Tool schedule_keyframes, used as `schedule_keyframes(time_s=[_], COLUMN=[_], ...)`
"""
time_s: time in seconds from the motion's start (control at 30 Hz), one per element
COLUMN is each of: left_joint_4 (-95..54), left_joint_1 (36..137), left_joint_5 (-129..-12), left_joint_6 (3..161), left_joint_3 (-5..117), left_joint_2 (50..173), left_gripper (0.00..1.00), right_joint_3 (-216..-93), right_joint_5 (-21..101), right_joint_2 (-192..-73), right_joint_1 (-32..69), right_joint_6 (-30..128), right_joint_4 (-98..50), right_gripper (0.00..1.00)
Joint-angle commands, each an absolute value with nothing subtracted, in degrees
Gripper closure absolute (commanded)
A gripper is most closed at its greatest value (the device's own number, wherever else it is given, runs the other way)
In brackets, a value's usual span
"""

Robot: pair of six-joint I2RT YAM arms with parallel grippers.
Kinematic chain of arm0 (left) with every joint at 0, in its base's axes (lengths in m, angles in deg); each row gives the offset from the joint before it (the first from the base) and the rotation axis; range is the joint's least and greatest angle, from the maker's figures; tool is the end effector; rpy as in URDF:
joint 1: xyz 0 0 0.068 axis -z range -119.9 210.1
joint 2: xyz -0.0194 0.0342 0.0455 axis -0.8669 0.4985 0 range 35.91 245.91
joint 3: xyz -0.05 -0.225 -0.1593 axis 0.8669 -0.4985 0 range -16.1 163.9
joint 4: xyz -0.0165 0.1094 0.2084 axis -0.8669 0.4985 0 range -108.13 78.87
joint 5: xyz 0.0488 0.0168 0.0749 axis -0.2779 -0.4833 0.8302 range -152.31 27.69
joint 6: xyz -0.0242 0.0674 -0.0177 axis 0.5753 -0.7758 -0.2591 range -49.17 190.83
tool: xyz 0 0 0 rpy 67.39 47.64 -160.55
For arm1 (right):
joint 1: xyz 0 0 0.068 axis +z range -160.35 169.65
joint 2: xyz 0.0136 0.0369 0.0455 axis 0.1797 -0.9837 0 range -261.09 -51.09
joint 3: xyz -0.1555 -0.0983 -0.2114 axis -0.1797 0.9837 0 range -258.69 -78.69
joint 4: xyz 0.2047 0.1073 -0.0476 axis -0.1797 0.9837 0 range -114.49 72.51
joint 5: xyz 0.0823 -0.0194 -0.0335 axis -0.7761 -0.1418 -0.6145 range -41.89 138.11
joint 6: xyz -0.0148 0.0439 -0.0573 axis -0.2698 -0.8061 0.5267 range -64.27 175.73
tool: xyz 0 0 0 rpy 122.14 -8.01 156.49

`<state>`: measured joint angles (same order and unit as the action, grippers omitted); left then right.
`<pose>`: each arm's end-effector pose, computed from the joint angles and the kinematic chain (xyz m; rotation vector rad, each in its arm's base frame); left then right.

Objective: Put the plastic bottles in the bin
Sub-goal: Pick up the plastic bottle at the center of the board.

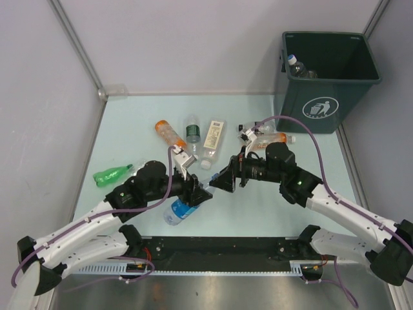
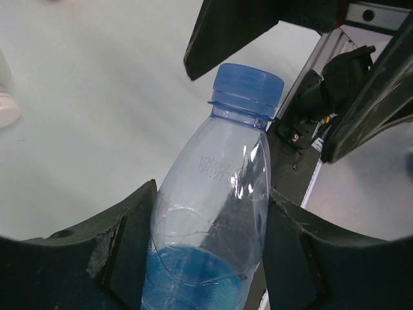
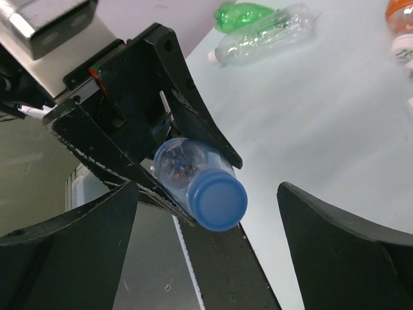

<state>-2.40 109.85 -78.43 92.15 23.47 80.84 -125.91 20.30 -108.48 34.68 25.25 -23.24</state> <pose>0.0995 -0.1440 0.2968 0.7054 1.9631 -1.0674 0.1382 0.1790 0.3377 -0.6308 1.8606 1.3416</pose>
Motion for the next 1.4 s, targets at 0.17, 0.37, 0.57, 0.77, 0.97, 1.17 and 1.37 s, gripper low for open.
schedule_keyframes(time_s=[0.17, 0.37, 0.57, 0.77, 0.97, 1.17, 1.37], left_joint_4=[-3.1, -2.05, -0.82, 1.64, 4.81, 9.02, 12.89], left_joint_1=[111.69, 112.04, 112.13, 112.04, 112.04, 112.04, 112.13], left_joint_5=[-76.55, -75.06, -72.43, -68.47, -62.49, -50.99, -45.26], left_joint_6=[89.46, 89.2, 89.37, 89.99, 91.65, 93.5, 93.6], left_joint_3=[26.52, 26.0, 26.35, 27.49, 28.81, 28.98, 29.16], left_joint_2=[80.47, 79.24, 77.66, 74.94, 71.16, 66.59, 65.79], left_gripper=[0.56, 0.52, 0.34, 0.0, 0.0, 0.0, 0.0], right_joint_3=[-126.15, -126.24, -126.24, -126.32, -131.41, -142.99, -156.28], right_joint_5=[17.18, 17.17, 20.42, 25.17, 29.74, 37.82, 55.04], right_joint_2=[-113.4, -115.78, -115.43, -112.45, -108.49, -107.08, -107.6], right_joint_1=[38.68, 39.66, 39.83, 39.22, 33.78, 26.23, 18.58], right_joint_6=[22.95, 21.72, 21.36, 21.89, 25.13, 32.43, 36.3], right_joint_4=[-30.03, -31.7, -30.3, -27.84, -18.72, -7.37, -2.78], right_gripper=[0.21, 0.44, 0.85, 0.97, 1.0, 1.0, 1.0])
